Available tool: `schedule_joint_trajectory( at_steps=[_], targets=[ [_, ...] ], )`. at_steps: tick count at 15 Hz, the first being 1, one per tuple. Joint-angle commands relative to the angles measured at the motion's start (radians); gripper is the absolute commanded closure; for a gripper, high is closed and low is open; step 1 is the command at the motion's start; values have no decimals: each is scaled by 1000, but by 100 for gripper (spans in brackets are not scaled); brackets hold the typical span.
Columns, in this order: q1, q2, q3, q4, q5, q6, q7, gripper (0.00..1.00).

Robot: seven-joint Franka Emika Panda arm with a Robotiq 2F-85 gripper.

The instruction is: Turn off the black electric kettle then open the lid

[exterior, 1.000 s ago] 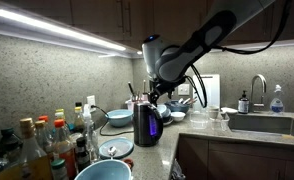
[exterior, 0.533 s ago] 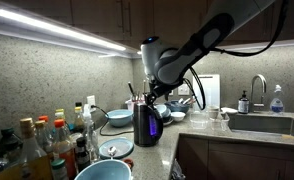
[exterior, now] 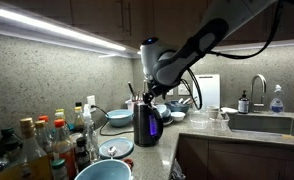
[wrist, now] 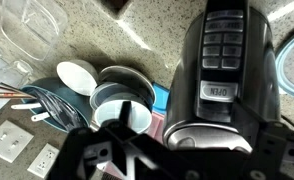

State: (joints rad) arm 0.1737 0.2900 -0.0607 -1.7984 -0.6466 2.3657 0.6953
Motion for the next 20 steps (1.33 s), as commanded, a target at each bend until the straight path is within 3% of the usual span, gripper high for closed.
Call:
schedule_joint_trajectory(
  at_steps=[1,20],
  targets=[
    [-2,5,-18,18,-33,0,36,0],
    [22,-54,-15,-54,-39,-86,69,0]
  ],
)
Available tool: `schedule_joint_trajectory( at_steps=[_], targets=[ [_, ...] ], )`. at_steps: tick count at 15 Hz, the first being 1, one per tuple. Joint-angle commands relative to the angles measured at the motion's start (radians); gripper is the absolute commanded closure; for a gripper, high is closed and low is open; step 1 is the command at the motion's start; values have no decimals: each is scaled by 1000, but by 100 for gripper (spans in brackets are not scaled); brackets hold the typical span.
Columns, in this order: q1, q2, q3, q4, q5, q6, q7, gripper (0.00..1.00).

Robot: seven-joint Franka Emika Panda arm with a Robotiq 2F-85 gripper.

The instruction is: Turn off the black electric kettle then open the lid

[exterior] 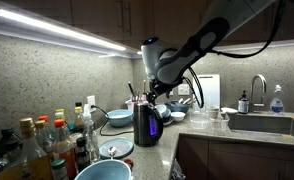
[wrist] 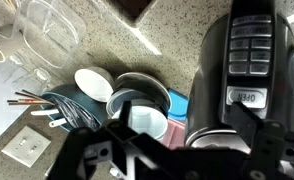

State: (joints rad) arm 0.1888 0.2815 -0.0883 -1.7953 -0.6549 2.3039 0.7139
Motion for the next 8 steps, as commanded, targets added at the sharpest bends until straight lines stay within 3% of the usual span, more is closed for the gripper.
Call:
schedule_joint_trajectory(
  at_steps=[1,8],
  targets=[
    [5,-46,18,-60,-26,-27,48,0],
    [-9,-29,32,-52,10,-44,49,0]
  ],
)
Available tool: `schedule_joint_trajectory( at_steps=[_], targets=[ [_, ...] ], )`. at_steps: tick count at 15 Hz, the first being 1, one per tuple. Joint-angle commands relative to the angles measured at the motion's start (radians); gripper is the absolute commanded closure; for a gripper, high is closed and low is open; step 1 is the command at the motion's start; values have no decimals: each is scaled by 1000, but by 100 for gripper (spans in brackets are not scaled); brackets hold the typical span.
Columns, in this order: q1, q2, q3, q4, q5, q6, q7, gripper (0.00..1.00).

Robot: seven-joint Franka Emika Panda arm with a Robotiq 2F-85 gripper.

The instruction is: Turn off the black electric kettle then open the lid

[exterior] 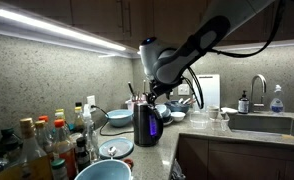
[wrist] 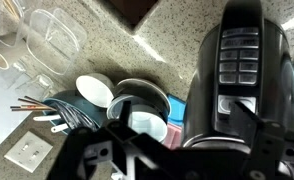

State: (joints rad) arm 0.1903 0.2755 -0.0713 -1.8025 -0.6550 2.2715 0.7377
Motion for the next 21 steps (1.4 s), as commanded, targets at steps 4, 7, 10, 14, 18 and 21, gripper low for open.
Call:
schedule_joint_trajectory(
  at_steps=[4,7,10,14,18,21],
  targets=[
    [-25,-7,15,-42,42,11,12,0],
    [-34,15,13,-38,74,11,-5,0],
    [-42,45,7,-37,102,12,-20,0],
    [-47,50,4,-44,120,24,-31,0],
    [-28,39,-16,-44,48,65,24,0],
    [-25,44,-22,-39,-10,94,34,0]
  ],
)
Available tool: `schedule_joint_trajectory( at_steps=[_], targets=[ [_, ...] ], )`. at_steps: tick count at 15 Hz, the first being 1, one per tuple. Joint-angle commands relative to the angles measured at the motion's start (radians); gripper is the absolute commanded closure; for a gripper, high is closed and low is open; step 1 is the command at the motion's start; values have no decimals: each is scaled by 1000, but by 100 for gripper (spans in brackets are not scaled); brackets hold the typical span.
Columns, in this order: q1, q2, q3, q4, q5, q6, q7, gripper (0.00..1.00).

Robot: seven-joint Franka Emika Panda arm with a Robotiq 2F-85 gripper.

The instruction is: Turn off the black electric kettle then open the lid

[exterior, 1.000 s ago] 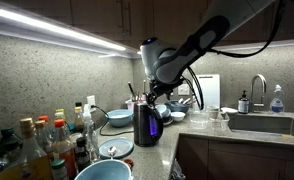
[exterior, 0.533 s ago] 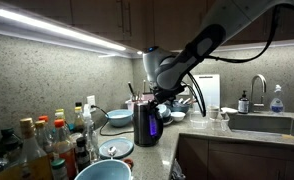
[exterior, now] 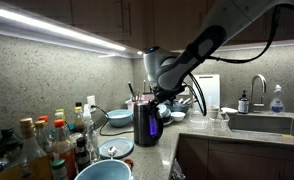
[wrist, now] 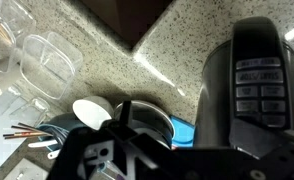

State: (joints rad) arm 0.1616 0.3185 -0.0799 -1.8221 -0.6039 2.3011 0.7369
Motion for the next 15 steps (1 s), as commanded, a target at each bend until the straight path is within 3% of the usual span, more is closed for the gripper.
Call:
schedule_joint_trajectory(
  at_steps=[1,5,15],
  targets=[
    [4,4,-15,-16,-80,76,35,0],
    [8,6,-12,-6,-131,115,35,0],
    [9,33,15,7,-114,118,-16,0]
  ],
)
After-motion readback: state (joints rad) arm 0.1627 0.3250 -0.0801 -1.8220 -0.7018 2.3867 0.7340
